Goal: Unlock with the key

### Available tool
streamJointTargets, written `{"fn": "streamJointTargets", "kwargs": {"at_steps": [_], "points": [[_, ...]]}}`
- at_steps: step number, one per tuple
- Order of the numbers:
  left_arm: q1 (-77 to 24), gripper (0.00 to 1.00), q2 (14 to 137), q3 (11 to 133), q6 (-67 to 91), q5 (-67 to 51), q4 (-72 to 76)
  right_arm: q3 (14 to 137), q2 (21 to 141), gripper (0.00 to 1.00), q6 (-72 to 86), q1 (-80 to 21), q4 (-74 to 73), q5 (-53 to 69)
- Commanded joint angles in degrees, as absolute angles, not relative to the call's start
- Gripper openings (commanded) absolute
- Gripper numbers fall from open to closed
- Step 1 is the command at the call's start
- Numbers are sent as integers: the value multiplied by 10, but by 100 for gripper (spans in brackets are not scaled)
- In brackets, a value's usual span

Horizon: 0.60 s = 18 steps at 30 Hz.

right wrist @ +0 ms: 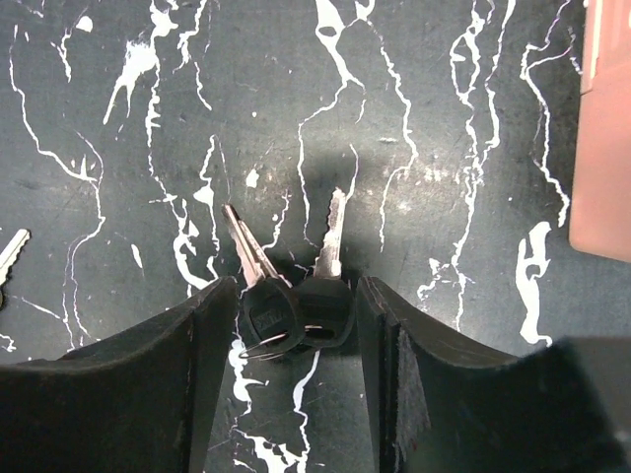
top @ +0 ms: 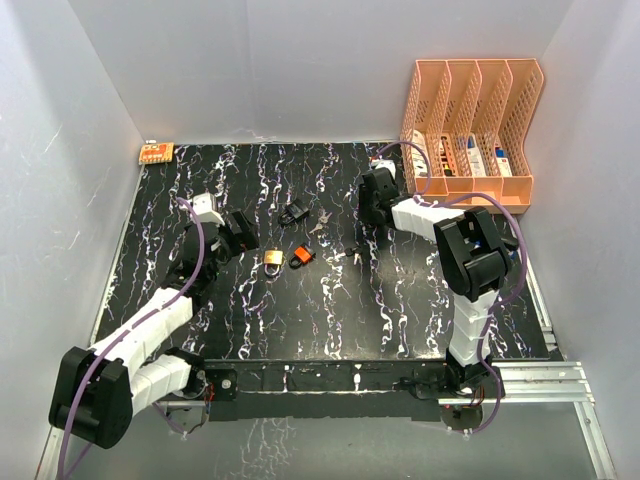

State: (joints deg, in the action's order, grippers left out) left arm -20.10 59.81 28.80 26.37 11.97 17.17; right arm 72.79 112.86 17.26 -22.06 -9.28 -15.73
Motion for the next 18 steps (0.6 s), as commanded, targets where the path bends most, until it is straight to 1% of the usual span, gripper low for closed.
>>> {"fn": "streamJointTargets", "kwargs": {"at_steps": [1,5,11,12,14,18], "points": [[-203,99,596,292,259,117,185,722,1098,49,168,-222,-51,-139],[-204,98,596,291,258,118,185,725,1105,35,167,-223,-51,-126],[-203,98,596,291,257,121,185,724,1107,32,168,-225,-52,-125],[-204,99,596,291,257,121,185,723,1106,30,167,-225,-53,-127],[-203,98,596,292,257,121,185,721,1107,23,166,-225,-54,-128],[-203,98,597,292,257,121,184,718,1108,4,165,-227,-56,-129]]}}
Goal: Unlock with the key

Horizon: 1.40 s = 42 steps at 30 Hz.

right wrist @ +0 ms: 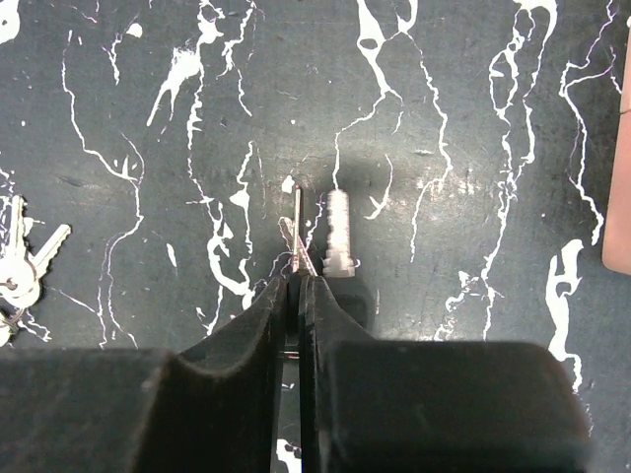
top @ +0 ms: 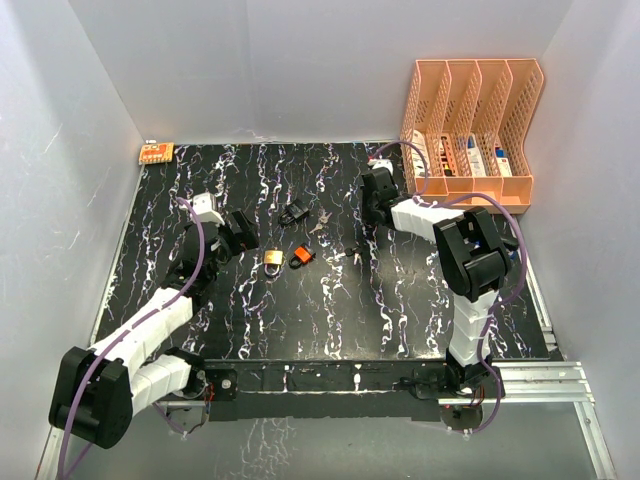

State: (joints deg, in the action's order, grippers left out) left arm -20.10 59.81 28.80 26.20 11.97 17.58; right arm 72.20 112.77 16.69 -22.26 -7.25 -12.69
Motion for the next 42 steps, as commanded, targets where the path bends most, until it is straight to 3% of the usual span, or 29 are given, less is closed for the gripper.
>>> {"fn": "streamJointTargets", "kwargs": {"at_steps": [1,8,17,26,42], "points": [[-204,98,596,292,256,121,184,718,1108,0,165,-227,-57,-130],[-203,98,595,291,255,106,191,711,1085,0,158,-226,-45,-102],[-203,91,597,270,229,-31,292,624,960,0,107,-227,49,91],[-203,97,649,285,206,-202,362,578,875,0,36,-234,48,283],[-204,98,742,344,159,-348,377,545,825,0,-26,-265,16,329]]}}
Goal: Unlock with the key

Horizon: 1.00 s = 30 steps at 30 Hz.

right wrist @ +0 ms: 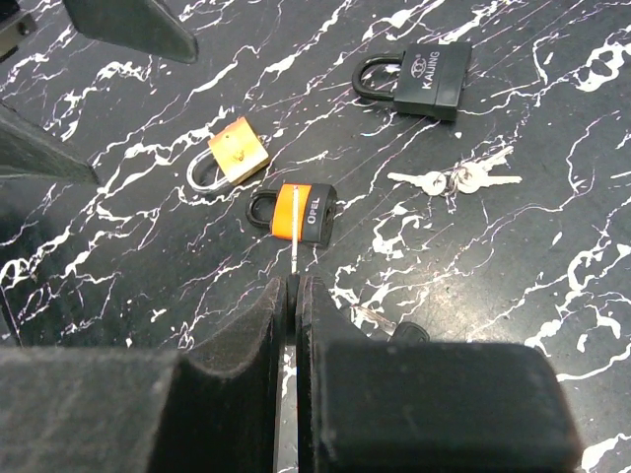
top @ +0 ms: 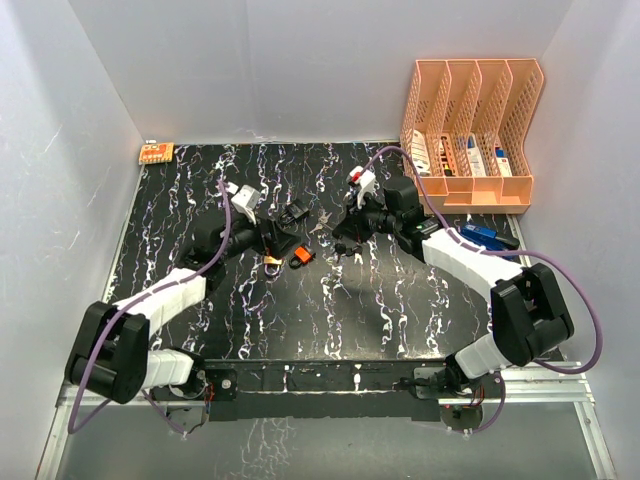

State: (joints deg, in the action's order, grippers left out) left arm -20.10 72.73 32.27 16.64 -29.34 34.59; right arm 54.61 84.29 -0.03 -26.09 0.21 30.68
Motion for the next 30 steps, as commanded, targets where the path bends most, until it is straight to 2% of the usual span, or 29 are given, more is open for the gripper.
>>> {"fn": "streamJointTargets", "kwargs": {"at_steps": [1,5,10,19,30], "points": [[-204,97,751,347,162,-357,382,546,827,0,-28,-266,15,330],[-205,93,780,354,170,-389,408,549,831,0,-35,-267,6,319],[-204,98,792,358,158,-391,401,545,829,0,-33,-268,10,308],[-204,98,786,355,122,-388,370,553,838,0,-36,-271,2,303],[-204,96,813,369,68,-456,369,557,848,0,-53,-273,-11,313]]}}
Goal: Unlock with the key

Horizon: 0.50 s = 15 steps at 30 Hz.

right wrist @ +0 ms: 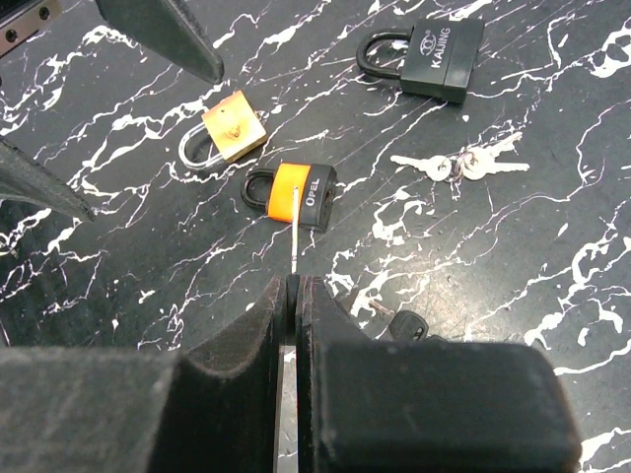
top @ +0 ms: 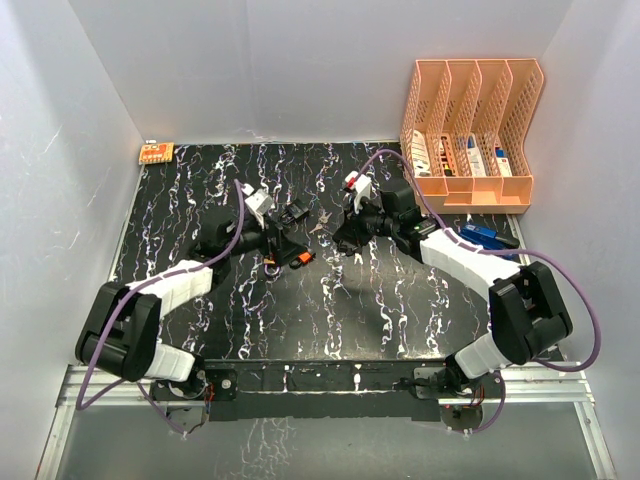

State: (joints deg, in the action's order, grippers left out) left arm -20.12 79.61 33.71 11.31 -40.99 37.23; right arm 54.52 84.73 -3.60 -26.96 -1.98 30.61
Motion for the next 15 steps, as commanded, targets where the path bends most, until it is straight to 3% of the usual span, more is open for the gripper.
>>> {"fn": "streamJointTargets", "kwargs": {"at_steps": [1,15], "points": [[-204,96,820,376,56,-465,360,557,848,0,-56,-274,-11,317],[-204,88,890,422,9,-538,380,577,876,0,-91,-303,-37,311]]}}
